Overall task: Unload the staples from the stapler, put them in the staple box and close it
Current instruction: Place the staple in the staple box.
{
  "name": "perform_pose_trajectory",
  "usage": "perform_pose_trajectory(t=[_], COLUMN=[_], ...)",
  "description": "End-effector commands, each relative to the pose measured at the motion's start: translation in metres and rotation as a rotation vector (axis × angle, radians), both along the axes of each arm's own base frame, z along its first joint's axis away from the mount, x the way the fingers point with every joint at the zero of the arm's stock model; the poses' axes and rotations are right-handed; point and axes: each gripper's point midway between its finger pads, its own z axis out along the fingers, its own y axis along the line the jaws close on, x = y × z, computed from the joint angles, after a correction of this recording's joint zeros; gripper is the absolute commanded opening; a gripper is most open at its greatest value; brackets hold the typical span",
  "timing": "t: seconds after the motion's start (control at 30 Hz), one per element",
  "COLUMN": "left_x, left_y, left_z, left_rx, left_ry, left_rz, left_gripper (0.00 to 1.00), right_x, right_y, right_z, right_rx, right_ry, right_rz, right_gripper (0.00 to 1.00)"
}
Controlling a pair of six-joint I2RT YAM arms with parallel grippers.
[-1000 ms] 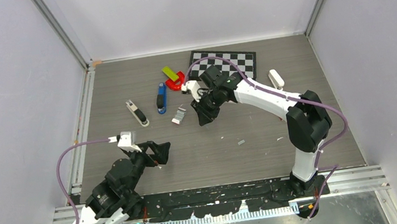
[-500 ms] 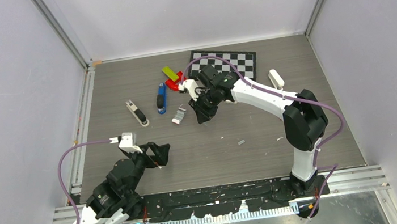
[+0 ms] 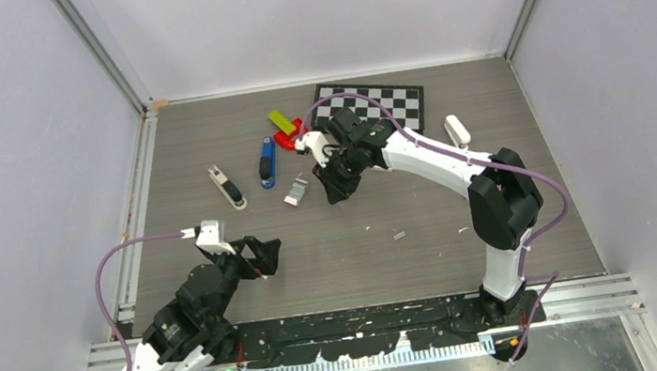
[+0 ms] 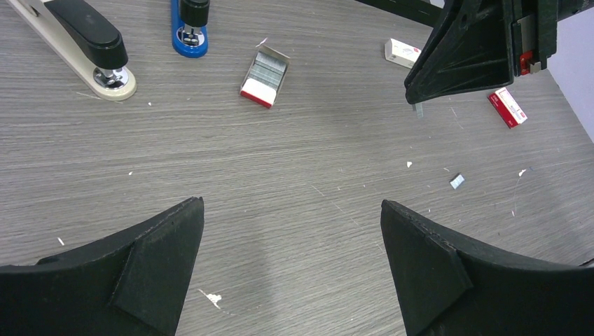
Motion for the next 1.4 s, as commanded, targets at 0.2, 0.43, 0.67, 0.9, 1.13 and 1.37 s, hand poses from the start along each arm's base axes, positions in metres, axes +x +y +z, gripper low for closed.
perform_pose_trajectory(t=[0.2,0.43,0.67,0.9,1.13,1.37], left_x=[0.002,0.002,0.002,0.001,0.001,0.001], left_y=[0.005,0.005,0.005,0.005,0.006,0.008], left_z=[0.000,0.000,-0.001,-0.001,-0.002,-0.002], left_rx=[0.000,-0.002,-0.004,-0.006,-0.005,-0.004], left_ry=[-0.010,-0.009,-0.009,-0.009,-0.008,-0.007], left_rz=[0.026,0.025,0.025,0.025,0.033,0.039], left_gripper=[0.98,0.98,0.98,0.98,0.98,0.98], right_x=[0.008,0.009,0.009,0.010,0.014,0.016], right_y=[0.008,0.008,0.009,0.010,0.013,0.020], right_z=[0.011,0.011,0.010,0.009,0.007,0.007], right_rx=[0.008,0.004,-0.002,-0.009,-0.023,-0.028], right_ry=[-0.053,-0.057,-0.056,-0.058,-0.064,-0.072], right_rz=[0.017,0.017,0.018,0.022,0.021,0.028], right_gripper=[0.15,0.15,0.15,0.15,0.15,0.15])
